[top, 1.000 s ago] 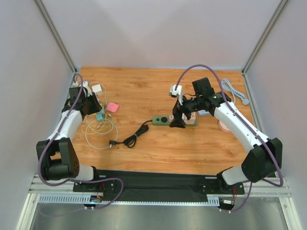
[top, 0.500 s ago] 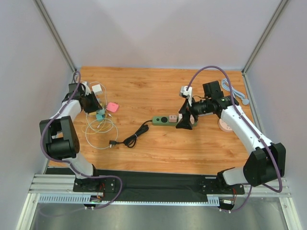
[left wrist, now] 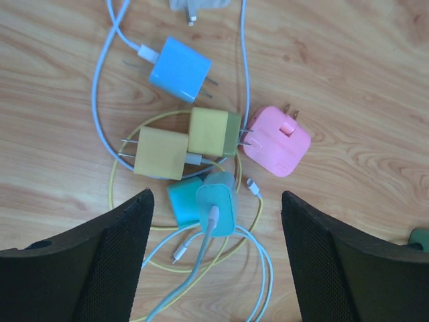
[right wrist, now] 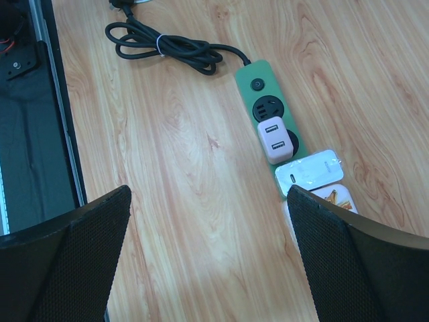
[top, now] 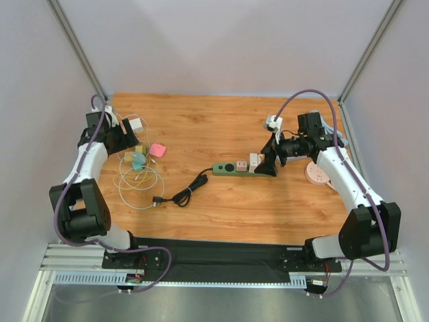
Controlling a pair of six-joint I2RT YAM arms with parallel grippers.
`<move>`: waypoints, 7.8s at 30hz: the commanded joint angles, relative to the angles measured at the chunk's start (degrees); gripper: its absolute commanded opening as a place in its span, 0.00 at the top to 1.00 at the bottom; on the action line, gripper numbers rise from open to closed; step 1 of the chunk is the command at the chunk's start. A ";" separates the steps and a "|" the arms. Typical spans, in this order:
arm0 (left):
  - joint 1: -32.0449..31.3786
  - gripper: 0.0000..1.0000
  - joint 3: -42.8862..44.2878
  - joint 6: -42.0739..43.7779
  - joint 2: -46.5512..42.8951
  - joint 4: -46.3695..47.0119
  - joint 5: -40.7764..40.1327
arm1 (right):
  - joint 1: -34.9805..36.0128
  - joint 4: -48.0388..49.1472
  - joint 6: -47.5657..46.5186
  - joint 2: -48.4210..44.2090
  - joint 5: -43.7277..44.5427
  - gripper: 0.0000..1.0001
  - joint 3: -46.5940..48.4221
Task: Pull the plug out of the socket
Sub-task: Place the socket at the center of the board, then remove the plug from the socket.
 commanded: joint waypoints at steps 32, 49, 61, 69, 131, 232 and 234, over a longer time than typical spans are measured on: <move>-8.88 0.00 -4.18 -2.44 -23.40 19.75 23.12 | -4.02 6.70 -2.67 -4.58 2.78 0.00 -5.61; -36.56 0.00 4.33 31.54 -12.43 4.91 23.57 | -5.60 3.71 -2.67 -3.26 6.29 0.00 -6.14; -51.25 0.02 16.56 56.00 6.12 -10.21 18.38 | -5.96 7.49 -2.67 -2.21 8.93 0.00 -6.14; -52.92 0.06 20.42 64.62 13.50 -11.00 19.53 | -5.96 9.51 -2.67 -0.63 12.79 0.00 -5.35; -59.51 1.00 33.26 49.60 30.74 -7.05 8.45 | -8.52 14.70 31.52 18.44 -9.00 0.90 0.37; -59.68 1.00 40.65 33.15 22.30 -12.41 10.22 | -4.81 14.17 37.50 33.04 26.42 1.00 1.68; -60.56 1.00 39.77 34.91 21.51 -12.50 7.76 | -4.81 14.17 37.32 32.86 26.24 1.00 1.77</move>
